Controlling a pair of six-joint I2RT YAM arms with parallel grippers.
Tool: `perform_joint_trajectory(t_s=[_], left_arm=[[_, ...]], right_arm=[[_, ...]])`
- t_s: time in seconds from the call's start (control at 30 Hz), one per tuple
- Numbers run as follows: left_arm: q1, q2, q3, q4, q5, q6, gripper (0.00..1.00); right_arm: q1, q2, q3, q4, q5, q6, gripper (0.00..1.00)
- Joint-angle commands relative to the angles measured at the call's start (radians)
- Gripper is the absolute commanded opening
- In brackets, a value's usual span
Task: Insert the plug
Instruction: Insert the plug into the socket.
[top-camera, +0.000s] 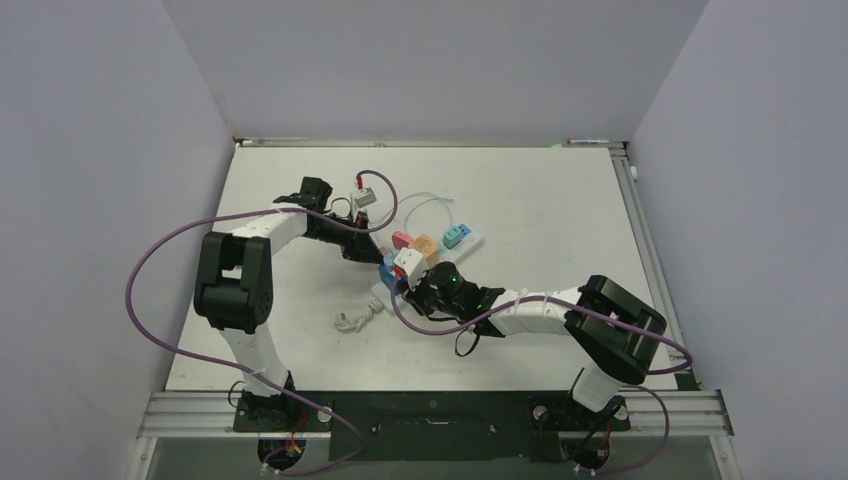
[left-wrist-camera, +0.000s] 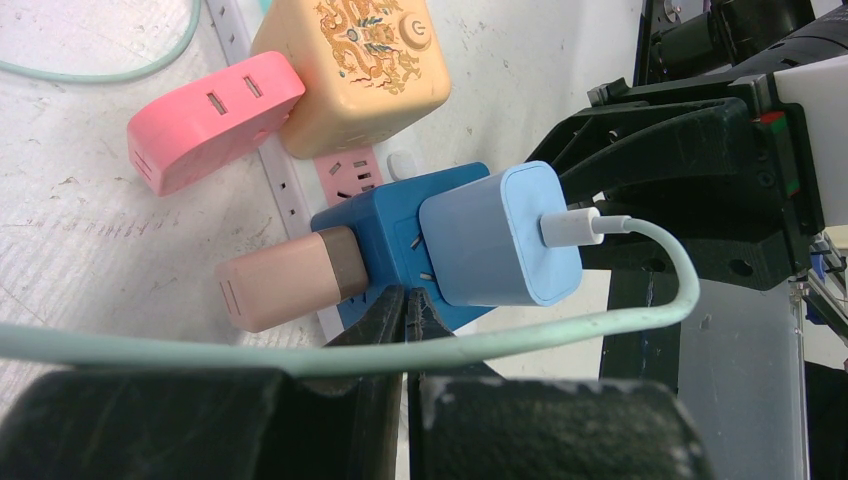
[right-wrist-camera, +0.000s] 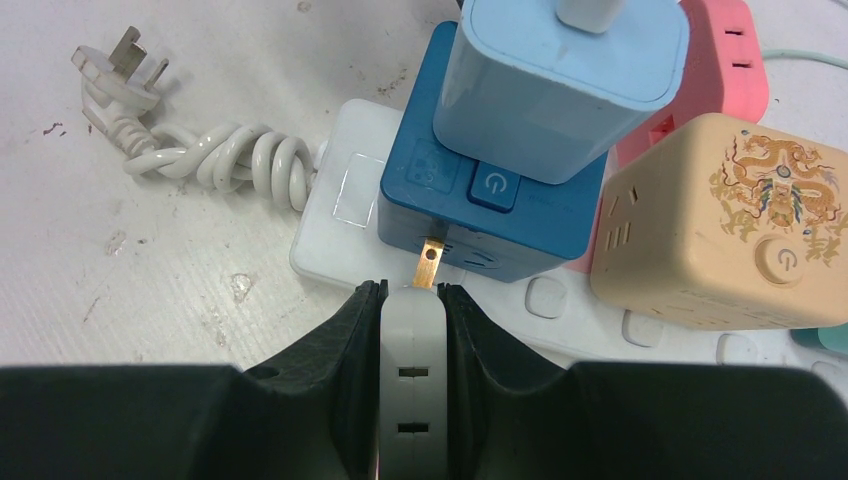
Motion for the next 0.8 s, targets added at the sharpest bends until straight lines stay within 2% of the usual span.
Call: perform_joint_trajectory(t_s=[0.0,0.57,0.77], left_arm=[[-0.019,0.008,-0.019,-0.049,-0.055,0.026,0.00],[-0.015,0.011,-0.011,-0.054,-0.055,0.026,0.00],[-0.010,0.014,-0.012,-0.059,-0.057,0.032,0.00]], right_arm=[[-0.009,0.019,0.017,0.066,-0.012,-0.001,0.05],[-0.028,0.036,0.004,0.079,-0.021,0.001,0.05],[-0.026,-0.020,-0.048,0.066,-0.004,0.020,0.05]])
